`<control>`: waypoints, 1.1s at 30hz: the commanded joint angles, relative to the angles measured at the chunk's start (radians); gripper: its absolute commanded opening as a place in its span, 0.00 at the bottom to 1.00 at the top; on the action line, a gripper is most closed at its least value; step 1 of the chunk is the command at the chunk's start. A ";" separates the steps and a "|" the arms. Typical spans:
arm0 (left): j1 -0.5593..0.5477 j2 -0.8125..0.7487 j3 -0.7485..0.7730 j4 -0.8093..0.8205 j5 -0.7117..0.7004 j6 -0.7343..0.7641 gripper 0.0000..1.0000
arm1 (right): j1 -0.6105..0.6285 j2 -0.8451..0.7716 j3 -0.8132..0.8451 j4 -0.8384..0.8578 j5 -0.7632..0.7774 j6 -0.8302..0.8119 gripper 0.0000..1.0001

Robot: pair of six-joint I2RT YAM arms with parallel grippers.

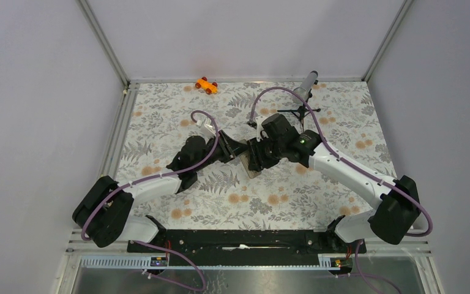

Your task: Load the batteries into the remote control

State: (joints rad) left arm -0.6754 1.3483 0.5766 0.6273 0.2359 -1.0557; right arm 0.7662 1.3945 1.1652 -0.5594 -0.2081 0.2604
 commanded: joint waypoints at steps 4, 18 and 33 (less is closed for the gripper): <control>0.003 -0.081 0.039 0.076 0.072 -0.122 0.00 | 0.008 0.020 0.077 0.021 -0.012 0.009 0.48; 0.084 -0.093 -0.001 0.132 0.087 -0.206 0.00 | 0.008 -0.004 0.187 0.005 -0.100 0.056 0.98; 0.160 -0.130 0.006 0.201 0.066 -0.432 0.00 | 0.003 -0.246 0.049 0.245 0.159 0.435 1.00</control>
State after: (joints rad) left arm -0.5224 1.2697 0.5629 0.7280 0.3092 -1.3972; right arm 0.7658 1.2041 1.2194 -0.4164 -0.1471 0.5671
